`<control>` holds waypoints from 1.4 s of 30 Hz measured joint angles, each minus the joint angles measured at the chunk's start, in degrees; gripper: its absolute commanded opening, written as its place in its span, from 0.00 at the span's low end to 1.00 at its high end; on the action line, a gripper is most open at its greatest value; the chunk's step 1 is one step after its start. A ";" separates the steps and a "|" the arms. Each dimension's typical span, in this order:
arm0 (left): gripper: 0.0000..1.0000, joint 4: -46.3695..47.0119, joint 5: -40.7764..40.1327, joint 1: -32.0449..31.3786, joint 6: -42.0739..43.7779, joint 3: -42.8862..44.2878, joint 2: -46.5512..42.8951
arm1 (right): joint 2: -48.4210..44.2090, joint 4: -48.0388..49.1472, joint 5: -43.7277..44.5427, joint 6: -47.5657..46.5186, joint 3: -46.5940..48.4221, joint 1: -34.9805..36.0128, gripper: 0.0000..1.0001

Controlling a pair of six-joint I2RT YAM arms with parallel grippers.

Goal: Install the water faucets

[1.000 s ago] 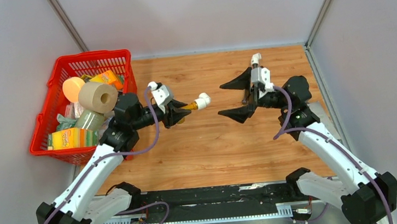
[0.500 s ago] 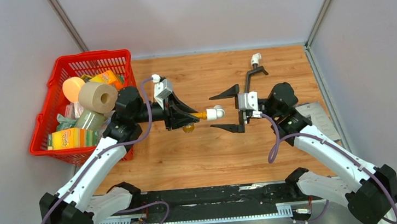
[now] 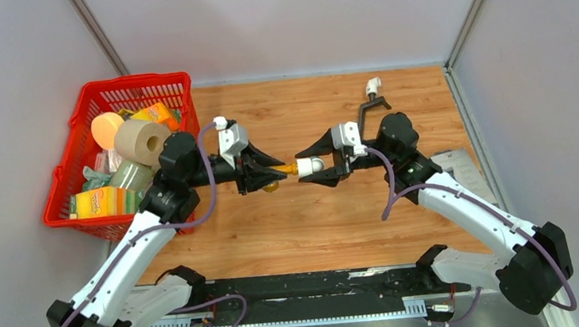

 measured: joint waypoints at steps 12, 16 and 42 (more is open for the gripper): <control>0.00 4.50 -41.18 -20.15 37.59 -10.45 -13.92 | 12.15 1.36 -6.51 38.93 12.04 -3.13 0.00; 0.00 18.78 -66.73 -32.39 62.27 -19.52 -9.66 | 16.90 0.39 -2.91 56.30 12.09 -5.38 0.01; 0.00 3.28 -62.05 -20.85 38.25 -14.99 -10.56 | 0.83 -1.90 9.03 39.19 7.26 -10.86 1.00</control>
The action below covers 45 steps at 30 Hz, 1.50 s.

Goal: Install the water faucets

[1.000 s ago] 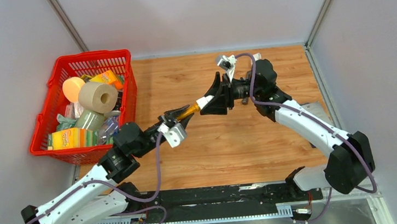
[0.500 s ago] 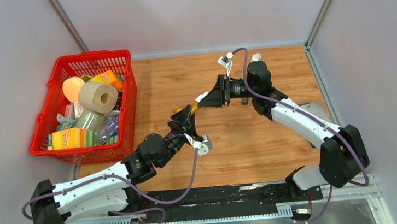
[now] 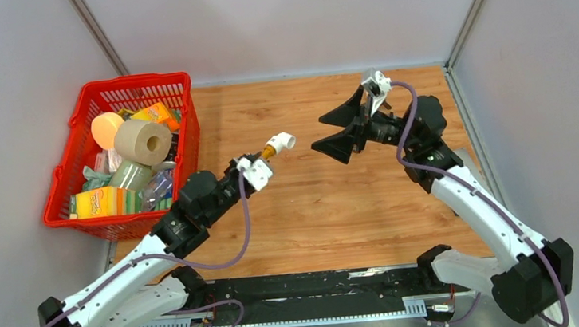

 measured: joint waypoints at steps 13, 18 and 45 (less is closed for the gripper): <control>0.00 -0.42 38.84 16.98 -31.34 6.69 5.07 | -6.43 2.69 -1.95 -11.06 -5.29 0.00 1.00; 0.00 1.88 47.21 18.03 -39.76 8.48 8.85 | -6.38 1.53 -2.54 -15.69 -5.31 1.16 1.00; 0.00 12.52 59.39 16.96 -50.34 12.39 13.70 | -5.99 1.40 -10.14 -22.40 -7.23 4.83 0.00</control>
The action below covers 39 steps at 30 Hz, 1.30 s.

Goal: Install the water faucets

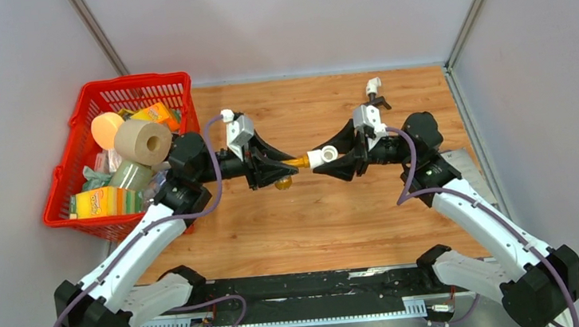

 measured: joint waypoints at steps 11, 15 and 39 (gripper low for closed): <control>0.00 -13.77 -27.02 -14.73 39.50 -1.16 -10.86 | 5.79 -0.44 -4.17 16.00 6.19 -0.04 0.00; 0.00 -12.61 -41.16 -21.40 53.77 -4.50 -11.96 | 9.60 -1.44 -5.07 22.40 8.24 -0.61 0.00; 0.00 -5.31 -50.90 -16.06 45.62 -15.63 -12.96 | 0.39 -10.69 11.39 10.80 7.34 -3.61 1.00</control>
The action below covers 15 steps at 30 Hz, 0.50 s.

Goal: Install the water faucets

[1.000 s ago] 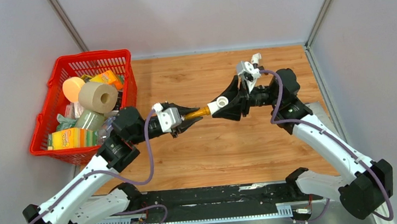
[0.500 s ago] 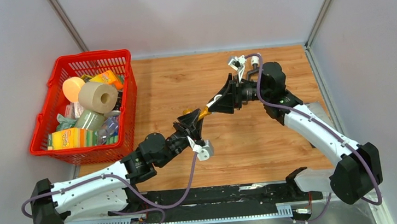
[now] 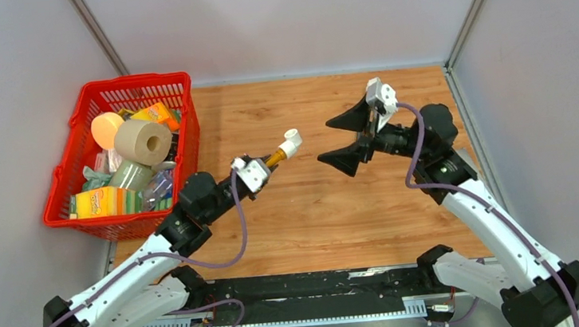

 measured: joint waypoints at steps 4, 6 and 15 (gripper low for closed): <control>0.00 0.07 14.75 10.01 -15.58 1.62 0.68 | -5.51 2.29 -0.63 -8.85 -4.46 1.66 1.00; 0.00 1.51 21.79 13.25 -23.69 2.84 2.08 | -6.60 2.43 -1.14 -13.73 -5.99 3.21 1.00; 0.00 8.09 41.62 15.04 -47.25 8.63 8.50 | -6.62 2.29 -2.29 -29.11 -8.33 6.51 1.00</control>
